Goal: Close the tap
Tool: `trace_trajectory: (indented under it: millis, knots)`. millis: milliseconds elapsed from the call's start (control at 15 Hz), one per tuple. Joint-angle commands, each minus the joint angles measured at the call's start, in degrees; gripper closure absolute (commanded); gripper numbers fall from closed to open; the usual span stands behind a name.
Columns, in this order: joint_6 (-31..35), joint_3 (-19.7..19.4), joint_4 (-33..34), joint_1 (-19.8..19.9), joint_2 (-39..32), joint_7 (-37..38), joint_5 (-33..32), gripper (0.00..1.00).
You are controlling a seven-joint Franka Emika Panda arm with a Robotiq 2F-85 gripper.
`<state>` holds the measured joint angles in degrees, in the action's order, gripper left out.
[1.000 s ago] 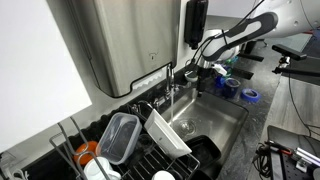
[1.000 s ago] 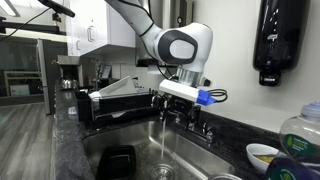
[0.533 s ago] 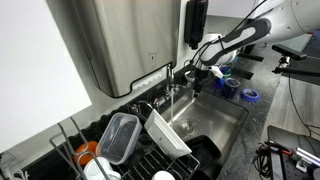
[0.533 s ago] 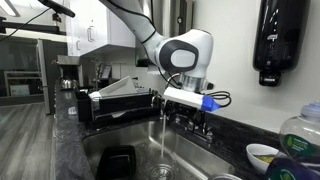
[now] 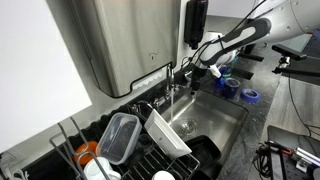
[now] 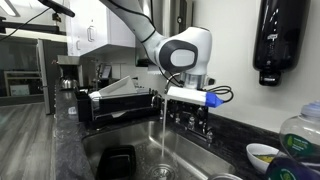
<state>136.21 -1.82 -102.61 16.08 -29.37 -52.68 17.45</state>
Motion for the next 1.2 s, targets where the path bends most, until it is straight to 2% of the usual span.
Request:
trace_trajectory:
  millis: [0, 1133]
  knots:
    - [3.4, 1.1, 0.5, 1.1, -0.9, -1.4, -1.7, 0.0]
    - [10.2, 0.8, 1.3, 1.0, -4.1, -0.3, -11.2, 0.0]
